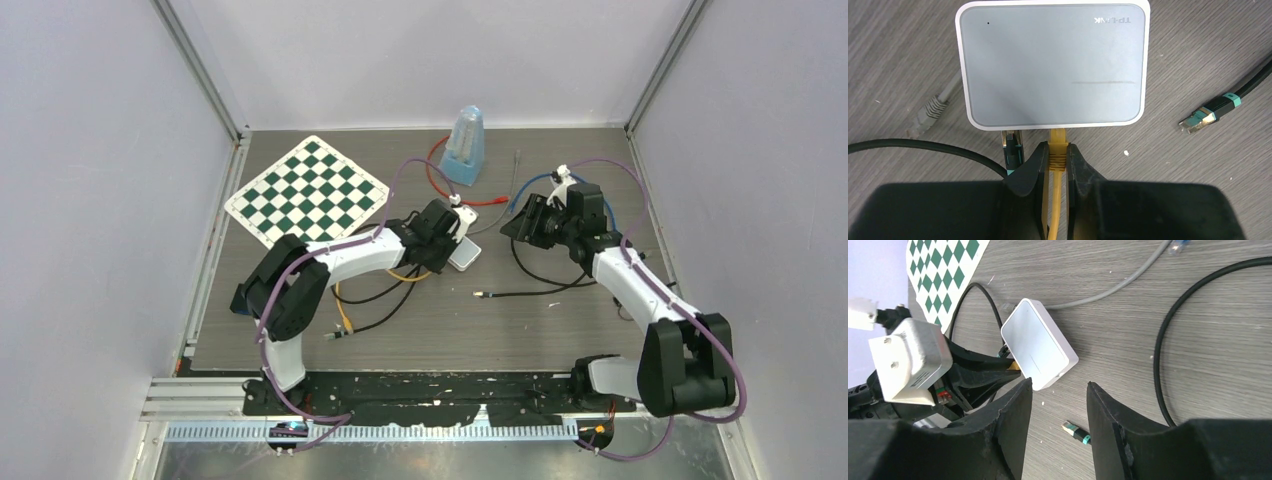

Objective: Insert the plug into the switch port
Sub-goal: Place the switch port at the center of the board.

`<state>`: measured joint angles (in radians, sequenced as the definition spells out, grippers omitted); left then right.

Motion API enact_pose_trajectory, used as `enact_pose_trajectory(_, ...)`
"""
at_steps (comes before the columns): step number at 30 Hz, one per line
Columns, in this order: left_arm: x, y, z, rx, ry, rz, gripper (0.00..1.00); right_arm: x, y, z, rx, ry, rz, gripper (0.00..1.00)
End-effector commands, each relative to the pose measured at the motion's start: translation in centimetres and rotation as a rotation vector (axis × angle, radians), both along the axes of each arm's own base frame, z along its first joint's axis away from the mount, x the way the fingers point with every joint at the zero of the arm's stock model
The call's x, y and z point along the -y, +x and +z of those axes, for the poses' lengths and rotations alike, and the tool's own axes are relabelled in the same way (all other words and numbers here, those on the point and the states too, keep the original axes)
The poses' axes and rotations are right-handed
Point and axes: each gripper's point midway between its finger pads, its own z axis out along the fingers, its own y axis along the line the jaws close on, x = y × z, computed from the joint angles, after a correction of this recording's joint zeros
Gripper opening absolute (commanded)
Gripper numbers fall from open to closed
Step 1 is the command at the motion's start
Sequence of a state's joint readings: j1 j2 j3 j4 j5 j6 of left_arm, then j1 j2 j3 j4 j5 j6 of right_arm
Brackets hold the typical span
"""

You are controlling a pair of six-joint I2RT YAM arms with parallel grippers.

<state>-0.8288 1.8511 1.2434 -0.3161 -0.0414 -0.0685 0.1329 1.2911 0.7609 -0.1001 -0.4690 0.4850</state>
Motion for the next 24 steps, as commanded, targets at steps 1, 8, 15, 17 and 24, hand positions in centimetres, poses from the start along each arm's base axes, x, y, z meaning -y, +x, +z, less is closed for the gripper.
enact_pose_trajectory(1, 1.2, 0.2, 0.7, -0.034, -0.05, 0.022, 0.07, 2.3, -0.5, 1.2, 0.061, -0.12, -0.068, 0.51)
enact_pose_trajectory(8, 1.3, 0.3, 1.1, -0.049, -0.05, 0.037, 0.33, 3.0, -1.6, 3.2, 0.125, -0.16, -0.061, 0.5)
enact_pose_trajectory(15, 1.0, 0.1, 4.7, 0.001, -0.109, 0.042, 0.94, 2.6, -3.6, 3.2, 0.089, -0.187, 0.034, 0.51)
enact_pose_trajectory(17, 0.5, 0.4, 6.4, 0.045, -0.118, 0.061, 0.99, 2.0, -4.5, 3.4, 0.109, -0.189, 0.102, 0.52)
enact_pose_trajectory(24, -3.3, 1.3, 14.7, 0.292, -0.163, 0.148, 1.0, 1.2, -6.1, 3.0, 0.196, -0.291, 0.212, 0.52)
